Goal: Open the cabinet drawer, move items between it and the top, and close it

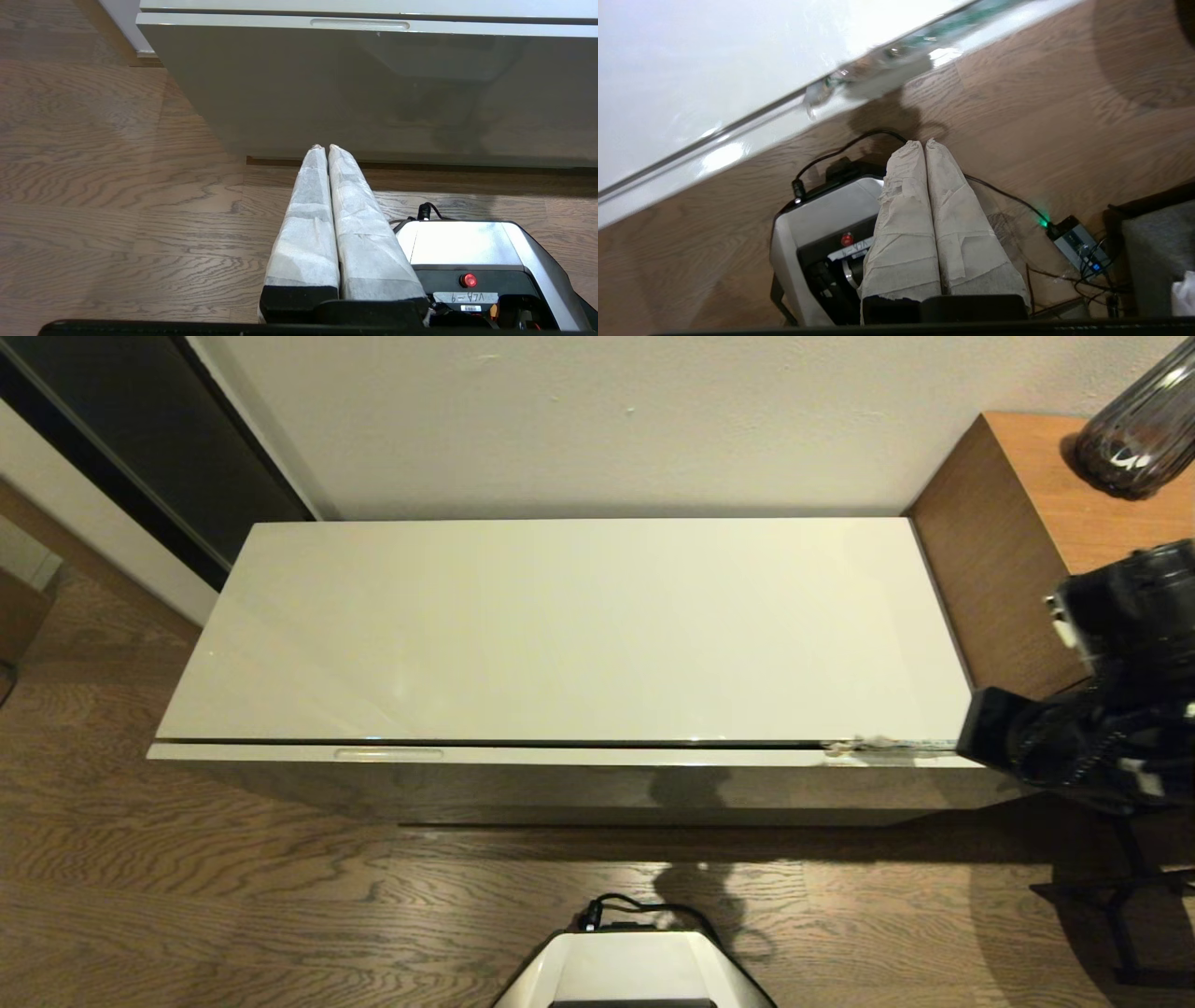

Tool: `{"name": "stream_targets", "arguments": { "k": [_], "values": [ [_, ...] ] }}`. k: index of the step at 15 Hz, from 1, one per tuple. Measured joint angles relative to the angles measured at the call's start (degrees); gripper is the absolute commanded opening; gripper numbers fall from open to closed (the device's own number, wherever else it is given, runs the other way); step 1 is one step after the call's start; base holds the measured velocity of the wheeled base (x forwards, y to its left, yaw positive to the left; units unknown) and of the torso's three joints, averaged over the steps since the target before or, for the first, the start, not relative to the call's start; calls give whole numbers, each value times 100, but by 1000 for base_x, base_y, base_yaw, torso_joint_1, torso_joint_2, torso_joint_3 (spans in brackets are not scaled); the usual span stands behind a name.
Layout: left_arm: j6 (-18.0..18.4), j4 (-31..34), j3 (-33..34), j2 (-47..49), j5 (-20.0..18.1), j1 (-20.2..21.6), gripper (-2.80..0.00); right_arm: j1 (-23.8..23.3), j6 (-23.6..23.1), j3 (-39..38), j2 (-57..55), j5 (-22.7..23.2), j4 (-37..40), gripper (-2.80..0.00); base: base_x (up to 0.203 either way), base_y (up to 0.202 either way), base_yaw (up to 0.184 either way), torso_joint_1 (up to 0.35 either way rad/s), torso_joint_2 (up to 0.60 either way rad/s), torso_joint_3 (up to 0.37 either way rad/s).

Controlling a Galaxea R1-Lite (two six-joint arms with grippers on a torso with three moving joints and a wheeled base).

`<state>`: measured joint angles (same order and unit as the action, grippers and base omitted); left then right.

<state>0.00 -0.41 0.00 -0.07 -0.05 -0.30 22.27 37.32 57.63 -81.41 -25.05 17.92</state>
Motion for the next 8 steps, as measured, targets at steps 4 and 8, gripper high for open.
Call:
{"name": "stream_targets", "arguments": {
  "k": [4,8],
  "values": [
    [1,0,0,0,-2,0,-280,-279,-325,392,2178,-327,2084,-280,0,0,0,0,0,0],
    [0,0,0,0,-5,1,-280,-1226,-1258,1148,4470,-317,4803,-280,0,0,0,0,0,0]
  ]
}}
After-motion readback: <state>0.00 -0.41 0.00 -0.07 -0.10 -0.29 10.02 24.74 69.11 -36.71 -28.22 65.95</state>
